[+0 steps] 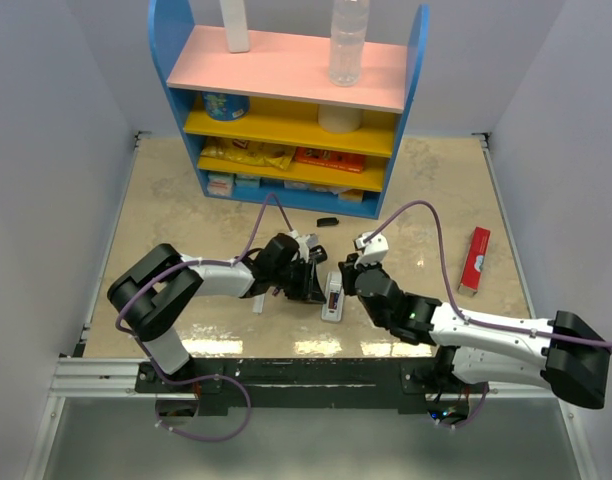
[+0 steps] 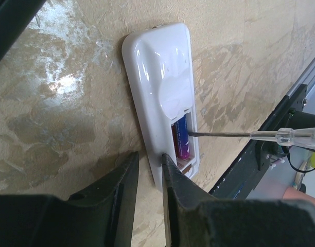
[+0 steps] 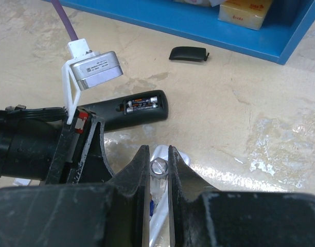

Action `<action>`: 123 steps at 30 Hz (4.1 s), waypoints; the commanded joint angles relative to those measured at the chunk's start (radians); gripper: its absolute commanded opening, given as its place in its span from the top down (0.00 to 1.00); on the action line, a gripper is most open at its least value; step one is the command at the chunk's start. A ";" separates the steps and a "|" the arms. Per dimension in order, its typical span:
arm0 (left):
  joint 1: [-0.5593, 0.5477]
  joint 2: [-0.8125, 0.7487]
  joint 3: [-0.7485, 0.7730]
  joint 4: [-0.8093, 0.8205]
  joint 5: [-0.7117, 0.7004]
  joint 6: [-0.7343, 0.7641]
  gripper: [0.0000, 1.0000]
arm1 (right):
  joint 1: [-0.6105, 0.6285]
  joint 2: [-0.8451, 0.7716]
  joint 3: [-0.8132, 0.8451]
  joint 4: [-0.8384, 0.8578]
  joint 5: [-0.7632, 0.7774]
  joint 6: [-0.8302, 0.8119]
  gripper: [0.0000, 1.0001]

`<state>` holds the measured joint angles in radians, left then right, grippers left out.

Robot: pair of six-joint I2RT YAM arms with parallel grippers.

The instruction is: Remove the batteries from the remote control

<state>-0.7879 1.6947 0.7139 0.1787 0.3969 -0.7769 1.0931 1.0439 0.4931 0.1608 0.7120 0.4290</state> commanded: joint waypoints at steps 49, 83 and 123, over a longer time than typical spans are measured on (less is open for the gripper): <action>-0.024 -0.041 -0.056 0.022 -0.058 -0.051 0.71 | 0.024 -0.173 -0.324 0.428 0.185 0.243 1.00; -0.022 -0.239 0.027 -0.280 -0.336 0.027 0.68 | -0.006 0.021 -0.068 0.413 0.103 -0.061 1.00; -0.042 -0.090 -0.007 -0.018 -0.084 -0.009 0.71 | -0.006 -0.104 -0.134 0.189 -0.045 -0.009 1.00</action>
<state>-0.8215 1.5948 0.7067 0.1139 0.3077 -0.7746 1.0912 0.9161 0.3637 0.2684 0.6659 0.4046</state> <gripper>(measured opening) 0.296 0.140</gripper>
